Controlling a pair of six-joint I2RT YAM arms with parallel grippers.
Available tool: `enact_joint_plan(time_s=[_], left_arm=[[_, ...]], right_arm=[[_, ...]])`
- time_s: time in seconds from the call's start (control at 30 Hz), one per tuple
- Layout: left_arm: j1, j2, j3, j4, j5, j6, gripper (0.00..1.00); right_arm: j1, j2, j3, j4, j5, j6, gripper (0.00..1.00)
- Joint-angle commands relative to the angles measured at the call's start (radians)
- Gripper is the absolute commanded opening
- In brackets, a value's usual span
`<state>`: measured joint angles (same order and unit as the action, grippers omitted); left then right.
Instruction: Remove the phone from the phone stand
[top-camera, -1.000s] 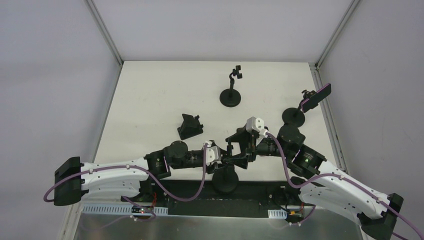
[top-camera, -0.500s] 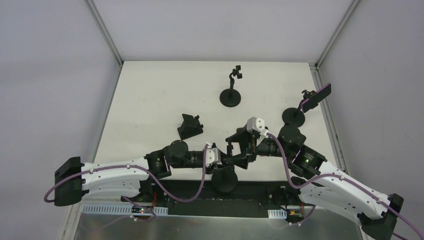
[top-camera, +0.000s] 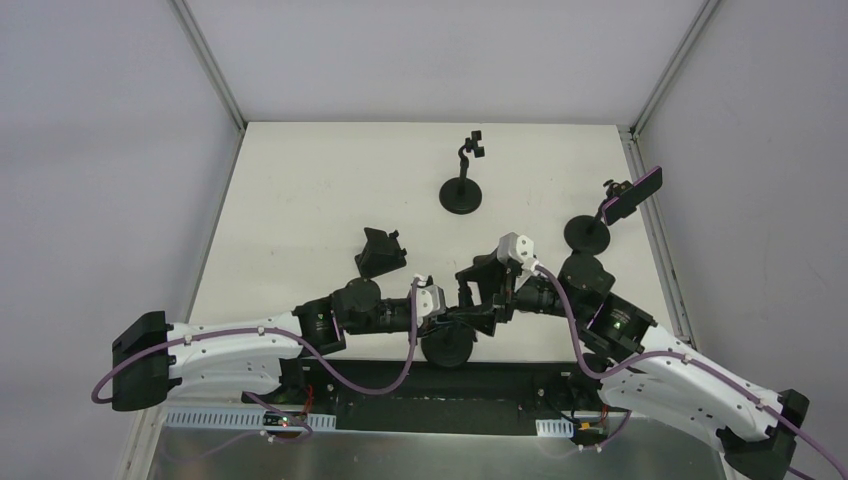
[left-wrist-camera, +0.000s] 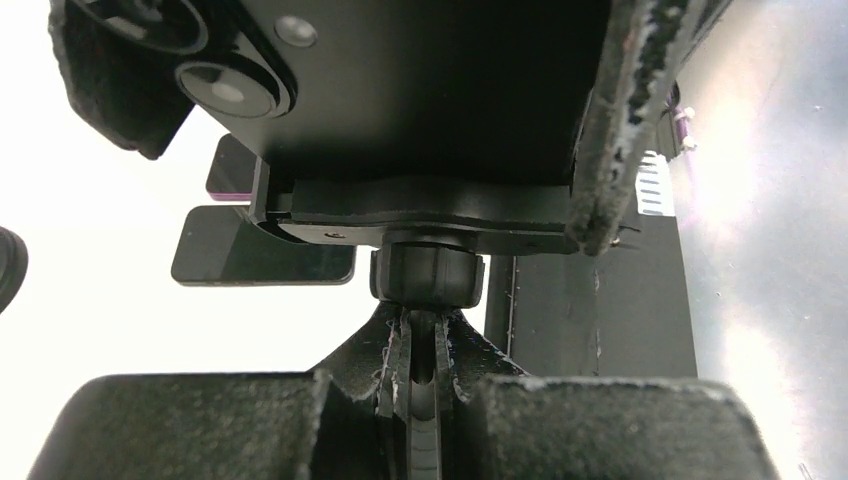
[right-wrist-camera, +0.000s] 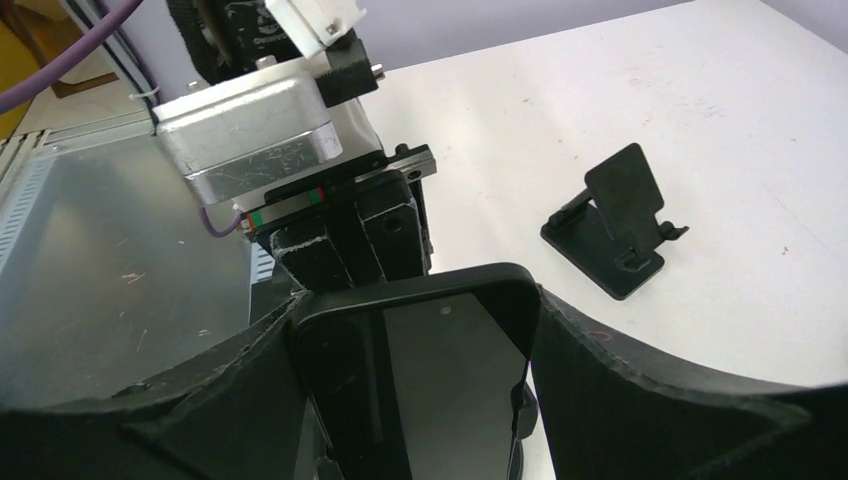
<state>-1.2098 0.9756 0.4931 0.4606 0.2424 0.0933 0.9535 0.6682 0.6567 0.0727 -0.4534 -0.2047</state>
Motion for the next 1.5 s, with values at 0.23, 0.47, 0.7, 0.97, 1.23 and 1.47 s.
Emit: enact_joint_plan(time_s=[0.23, 0.47, 0.7, 0.97, 1.23, 1.47], left_arm=[[-0.006, -0.004, 0.018, 0.030, -0.196, -0.054, 0.00], [-0.006, -0.004, 0.015, 0.030, -0.236, -0.084, 0.00], [-0.004, -0.012, 0.007, 0.030, -0.277, -0.090, 0.00], [-0.002, -0.021, 0.009, 0.032, -0.139, -0.042, 0.12], [0.003, -0.044, -0.007, 0.032, -0.176, -0.034, 0.00], [0.031, -0.080, -0.031, 0.032, -0.082, -0.004, 0.00]], right_arm=[[0.078, -0.022, 0.027, 0.093, 0.382, -0.048, 0.00], [0.169, 0.008, 0.001, 0.185, 0.670, -0.126, 0.00], [0.211, 0.019, -0.030, 0.265, 0.776, -0.149, 0.00], [0.212, -0.035, -0.049, 0.229, 0.614, -0.111, 0.00], [0.211, -0.101, 0.031, -0.010, 0.420, -0.088, 0.25], [0.212, -0.169, 0.099, -0.274, 0.276, -0.109, 0.72]])
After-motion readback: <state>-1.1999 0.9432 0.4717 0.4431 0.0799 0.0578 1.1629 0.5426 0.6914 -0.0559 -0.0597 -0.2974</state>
